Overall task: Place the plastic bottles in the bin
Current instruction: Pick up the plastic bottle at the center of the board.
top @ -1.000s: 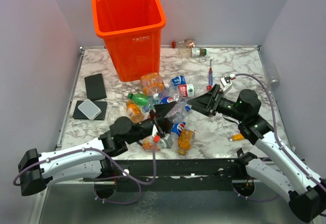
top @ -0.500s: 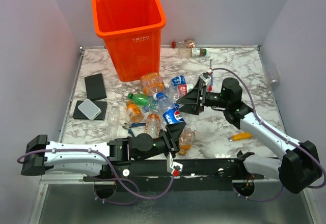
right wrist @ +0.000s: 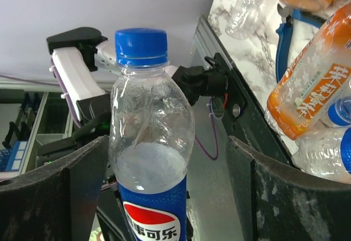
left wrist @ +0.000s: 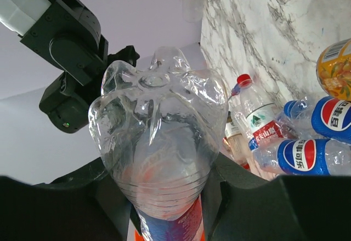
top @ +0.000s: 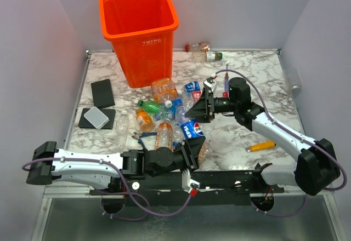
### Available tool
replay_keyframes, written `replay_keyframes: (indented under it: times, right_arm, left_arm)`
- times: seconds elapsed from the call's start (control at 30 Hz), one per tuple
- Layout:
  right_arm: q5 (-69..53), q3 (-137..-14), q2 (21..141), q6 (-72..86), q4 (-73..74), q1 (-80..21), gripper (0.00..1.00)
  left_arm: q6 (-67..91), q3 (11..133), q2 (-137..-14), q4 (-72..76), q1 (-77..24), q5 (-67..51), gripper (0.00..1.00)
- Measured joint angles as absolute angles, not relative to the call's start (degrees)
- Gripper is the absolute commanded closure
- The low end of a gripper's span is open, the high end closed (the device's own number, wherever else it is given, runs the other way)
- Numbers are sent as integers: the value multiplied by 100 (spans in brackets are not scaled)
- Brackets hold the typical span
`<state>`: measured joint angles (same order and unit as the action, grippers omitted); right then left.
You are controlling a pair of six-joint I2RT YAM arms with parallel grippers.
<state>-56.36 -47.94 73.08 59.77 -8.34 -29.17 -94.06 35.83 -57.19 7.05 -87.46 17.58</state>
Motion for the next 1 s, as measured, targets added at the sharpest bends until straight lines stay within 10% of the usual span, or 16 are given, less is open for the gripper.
replay_keyframes:
  times: [0.2,0.43,0.6,0.73,0.8,1.0]
  right_arm:
    - [-5642,-4888,7393,5616,-532,-3199,37]
    - [-5645,-4877,7422,5625,-637,-3328,29]
    - [-5642,-4880,7437,5474,-539,-3645,43]
    - [-5588,-4882,7428,5363,-386,-3710,53]
    - [-5476,-4897,7380,5312,-250,-3715,54]
    - [-4355,-5172,6611,4694,585,-3743,57]
  left_arm:
    - [-9397,3607,-5811,613,-8750,1798,100]
    - [-9393,3607,-5848,582,-8750,1883,100]
    - [-9391,3607,-5848,639,-8746,1935,99]
    - [-9306,3603,-5857,650,-8748,1953,58]
    - [-9242,3594,-5865,663,-8744,1949,5]
    - [-8694,3594,-5767,897,-8744,1935,1]
